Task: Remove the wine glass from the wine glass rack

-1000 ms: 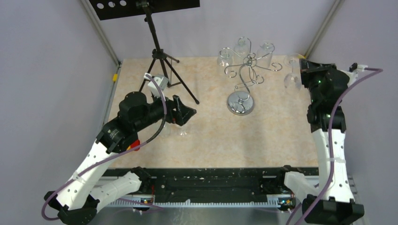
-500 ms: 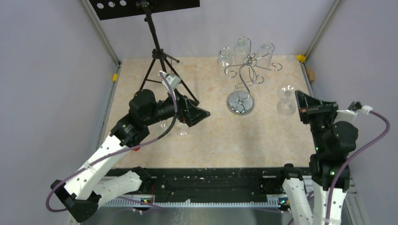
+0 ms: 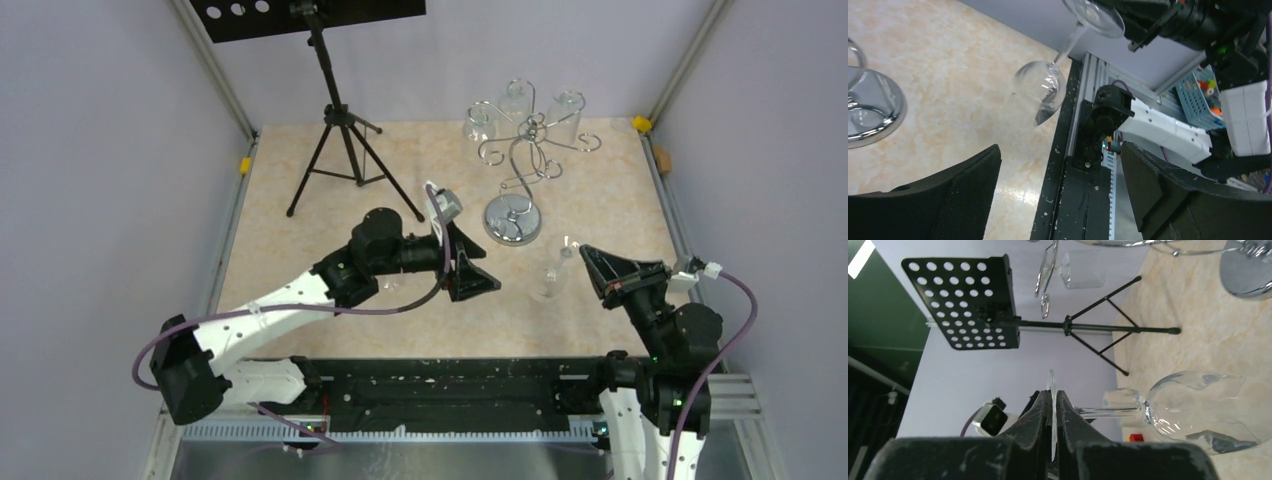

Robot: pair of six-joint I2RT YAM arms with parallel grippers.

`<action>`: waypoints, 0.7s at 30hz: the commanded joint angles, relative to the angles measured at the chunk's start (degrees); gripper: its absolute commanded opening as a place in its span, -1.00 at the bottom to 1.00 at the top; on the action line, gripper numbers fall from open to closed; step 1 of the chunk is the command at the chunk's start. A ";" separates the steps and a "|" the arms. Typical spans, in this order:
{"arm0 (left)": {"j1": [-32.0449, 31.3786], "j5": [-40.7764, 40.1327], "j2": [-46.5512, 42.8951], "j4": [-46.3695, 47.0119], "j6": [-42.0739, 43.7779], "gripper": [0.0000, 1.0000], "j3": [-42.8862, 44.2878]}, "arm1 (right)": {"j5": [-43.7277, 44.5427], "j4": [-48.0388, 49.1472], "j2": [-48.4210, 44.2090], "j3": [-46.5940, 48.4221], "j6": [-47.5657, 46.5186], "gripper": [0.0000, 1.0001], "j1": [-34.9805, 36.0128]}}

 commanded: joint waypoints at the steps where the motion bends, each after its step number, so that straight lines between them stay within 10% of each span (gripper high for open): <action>1: -4.90 0.89 1.50 9.38 8.66 0.85 -1.53 | -5.88 6.25 -2.49 0.00 6.51 -1.00 0.22; 21: -8.68 11.44 14.72 18.06 30.46 0.20 9.16 | -17.09 18.28 -0.35 -1.04 13.79 -1.00 0.22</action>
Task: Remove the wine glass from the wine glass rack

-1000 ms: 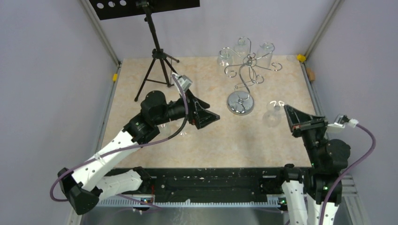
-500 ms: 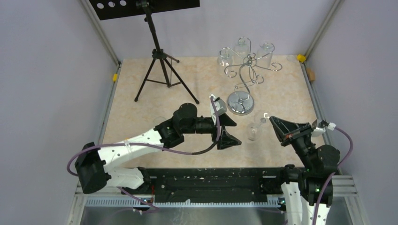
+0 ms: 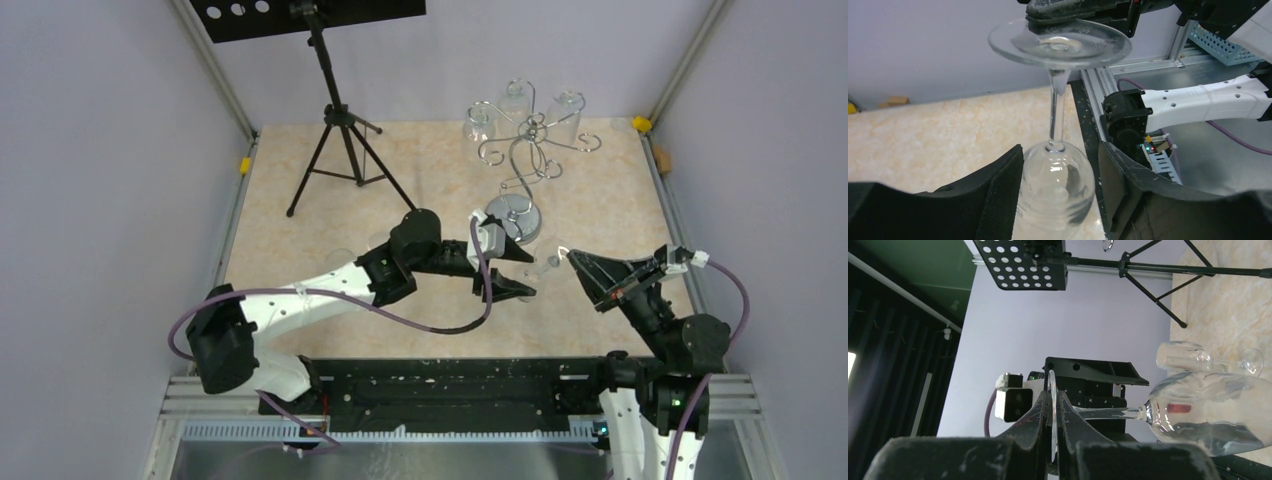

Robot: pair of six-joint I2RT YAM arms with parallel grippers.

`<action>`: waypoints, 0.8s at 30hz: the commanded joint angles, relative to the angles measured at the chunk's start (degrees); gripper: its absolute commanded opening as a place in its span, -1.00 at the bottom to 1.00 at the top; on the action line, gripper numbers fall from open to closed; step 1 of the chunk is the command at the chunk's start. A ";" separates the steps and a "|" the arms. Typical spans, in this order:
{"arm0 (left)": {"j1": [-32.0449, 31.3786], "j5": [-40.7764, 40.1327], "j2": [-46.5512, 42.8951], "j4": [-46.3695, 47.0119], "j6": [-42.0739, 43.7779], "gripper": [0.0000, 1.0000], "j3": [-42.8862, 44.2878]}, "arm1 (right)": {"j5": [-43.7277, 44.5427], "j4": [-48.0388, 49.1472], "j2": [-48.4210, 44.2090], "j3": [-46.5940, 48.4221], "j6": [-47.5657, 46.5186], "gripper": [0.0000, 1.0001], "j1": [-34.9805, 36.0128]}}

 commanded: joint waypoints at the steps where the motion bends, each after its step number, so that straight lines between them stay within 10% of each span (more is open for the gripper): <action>1: -0.20 4.09 2.48 2.59 5.21 0.15 5.59 | -2.88 6.31 0.88 0.05 1.36 -1.00 0.22; 16: -0.32 12.49 6.89 -0.54 3.89 -0.38 10.69 | -4.37 8.02 1.45 -0.39 1.68 -1.00 0.22; 22: -0.32 13.08 7.09 1.09 1.69 -1.00 11.19 | -4.77 9.71 1.76 -0.81 1.70 -1.00 0.22; 24: -0.29 10.64 6.71 1.50 0.67 -1.00 11.28 | -5.74 9.31 2.83 -0.03 0.03 -0.67 0.22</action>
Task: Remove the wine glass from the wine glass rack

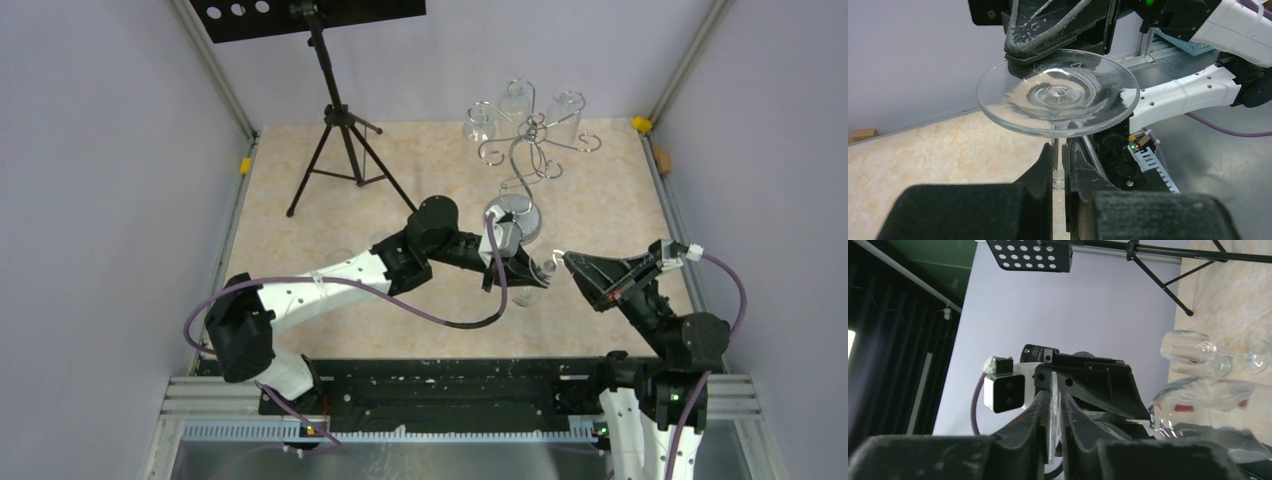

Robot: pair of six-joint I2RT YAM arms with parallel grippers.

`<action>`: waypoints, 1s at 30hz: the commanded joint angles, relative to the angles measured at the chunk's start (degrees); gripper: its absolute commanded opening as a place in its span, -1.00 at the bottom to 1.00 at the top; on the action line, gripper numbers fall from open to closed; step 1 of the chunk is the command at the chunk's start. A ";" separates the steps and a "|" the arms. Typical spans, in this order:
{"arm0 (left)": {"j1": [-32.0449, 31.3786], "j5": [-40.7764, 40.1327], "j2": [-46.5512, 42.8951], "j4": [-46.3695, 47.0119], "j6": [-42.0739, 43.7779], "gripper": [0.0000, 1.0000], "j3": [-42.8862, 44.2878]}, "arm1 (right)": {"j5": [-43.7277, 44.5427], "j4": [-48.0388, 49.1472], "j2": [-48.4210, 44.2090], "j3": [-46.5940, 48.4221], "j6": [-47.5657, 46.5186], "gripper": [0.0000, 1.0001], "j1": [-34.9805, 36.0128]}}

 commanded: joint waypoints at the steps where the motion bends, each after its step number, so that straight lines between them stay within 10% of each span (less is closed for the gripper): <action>1: -0.36 -1.28 -0.50 4.01 -3.14 -1.00 2.35 | -1.69 4.26 2.66 1.65 -1.99 -0.42 0.22; 9: -0.32 -14.70 -6.02 9.43 -8.69 -1.00 -1.34 | 1.60 -1.69 4.29 4.50 -12.60 0.56 0.22; 17: -0.37 -53.52 -14.02 12.25 -27.84 -1.00 -5.07 | 11.10 -5.66 0.19 2.72 -12.14 0.57 0.22; 30: -0.38 -59.74 -17.44 28.75 -42.48 -1.00 -9.66 | 7.66 8.59 1.15 0.62 -4.20 0.62 0.22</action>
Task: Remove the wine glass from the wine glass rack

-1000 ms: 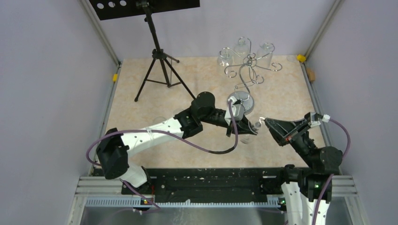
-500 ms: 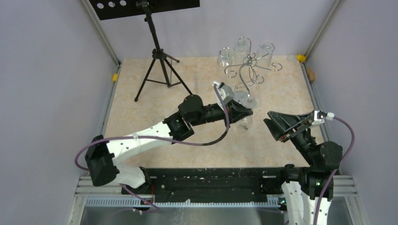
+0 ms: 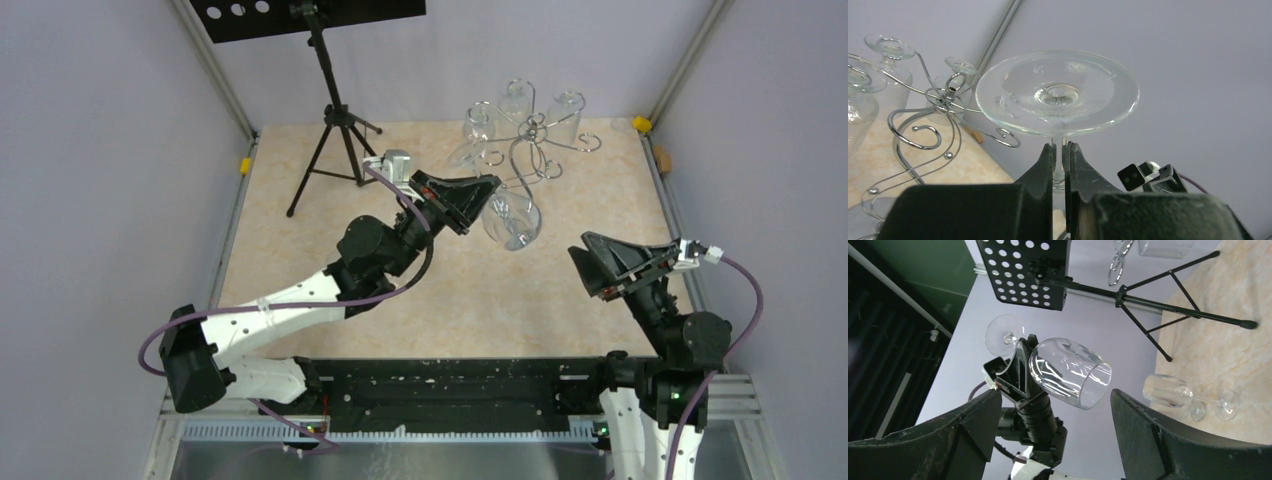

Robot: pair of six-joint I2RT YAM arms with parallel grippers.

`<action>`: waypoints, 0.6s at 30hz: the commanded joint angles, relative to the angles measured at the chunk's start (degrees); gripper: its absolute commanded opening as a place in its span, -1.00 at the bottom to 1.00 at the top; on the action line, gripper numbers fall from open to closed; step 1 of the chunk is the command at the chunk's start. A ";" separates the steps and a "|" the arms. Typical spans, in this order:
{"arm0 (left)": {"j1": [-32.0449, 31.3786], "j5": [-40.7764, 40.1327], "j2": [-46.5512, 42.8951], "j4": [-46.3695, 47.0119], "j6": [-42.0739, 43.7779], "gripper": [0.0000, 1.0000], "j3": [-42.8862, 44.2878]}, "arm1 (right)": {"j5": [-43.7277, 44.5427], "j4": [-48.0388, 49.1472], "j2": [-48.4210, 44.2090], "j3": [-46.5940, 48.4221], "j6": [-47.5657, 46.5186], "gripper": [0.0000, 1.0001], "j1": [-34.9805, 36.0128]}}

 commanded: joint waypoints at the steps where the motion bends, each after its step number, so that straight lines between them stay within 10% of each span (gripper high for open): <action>1: -0.21 -0.66 -1.71 12.84 -5.56 -1.00 -0.77 | -1.88 9.63 0.73 0.21 3.84 0.63 0.17; 18: 0.01 -2.72 -0.12 16.35 -7.91 -1.00 -1.11 | -8.90 27.46 12.44 -1.05 5.95 0.57 0.31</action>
